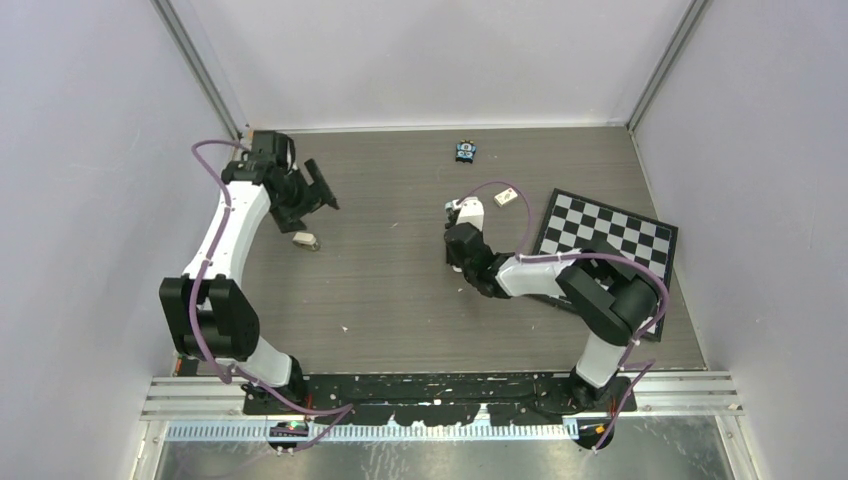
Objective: Load the staples into the stapler
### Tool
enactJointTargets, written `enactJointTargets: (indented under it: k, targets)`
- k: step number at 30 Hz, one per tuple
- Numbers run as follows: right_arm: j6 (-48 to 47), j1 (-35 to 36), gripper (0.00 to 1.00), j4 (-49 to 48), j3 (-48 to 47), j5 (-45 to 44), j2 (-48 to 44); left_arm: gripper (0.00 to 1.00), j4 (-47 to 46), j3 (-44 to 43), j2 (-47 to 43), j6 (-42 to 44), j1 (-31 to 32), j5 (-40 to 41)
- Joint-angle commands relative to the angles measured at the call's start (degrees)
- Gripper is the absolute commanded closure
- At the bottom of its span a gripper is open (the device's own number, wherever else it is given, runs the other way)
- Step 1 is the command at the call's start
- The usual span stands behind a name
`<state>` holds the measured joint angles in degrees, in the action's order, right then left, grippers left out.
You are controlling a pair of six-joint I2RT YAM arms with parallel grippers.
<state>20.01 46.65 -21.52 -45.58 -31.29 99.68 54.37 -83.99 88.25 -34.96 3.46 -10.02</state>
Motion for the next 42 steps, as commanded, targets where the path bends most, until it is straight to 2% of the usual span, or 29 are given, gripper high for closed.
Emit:
enactJointTargets:
  k: [1, 3, 7, 13, 20, 29, 33, 42]
  targets:
    - [7.90, -1.69, 0.80, 8.15, -4.46, 3.72, 0.85, 0.14, -4.90, 4.63, -0.04, 1.08, -2.83, 9.46]
    - [8.76, -2.00, 0.79, 9.37, -5.21, 4.41, 2.14, 0.15, -5.04, 5.40, 0.87, 1.01, -3.18, 13.55]
    - [9.60, -2.10, 0.73, 10.99, -6.48, 5.54, 4.29, 0.17, -7.11, 6.98, 2.98, -0.73, -3.20, 16.38]
    - [10.18, -2.27, 0.54, 14.89, -8.15, 4.32, 4.31, 0.18, -8.46, 6.66, 8.14, -1.69, -3.20, 18.40]
    - [10.78, -2.20, 0.35, 18.60, -8.21, 6.21, -0.69, 0.20, -10.62, 8.18, 11.71, -3.10, -5.64, 19.73]
    - [11.73, -2.22, 0.32, 24.42, -6.03, 8.48, -11.67, 0.30, -13.40, 10.24, 15.36, -5.38, -5.66, 18.89]
    - [12.06, -2.22, 0.31, 25.15, -4.74, 9.26, -15.17, 0.42, -14.83, 11.56, 15.59, -6.14, -5.66, 18.46]
    - [12.71, -2.26, 0.31, 26.44, -3.55, 9.88, -21.17, 0.86, -14.86, 12.51, 13.37, -6.00, -5.66, 16.71]
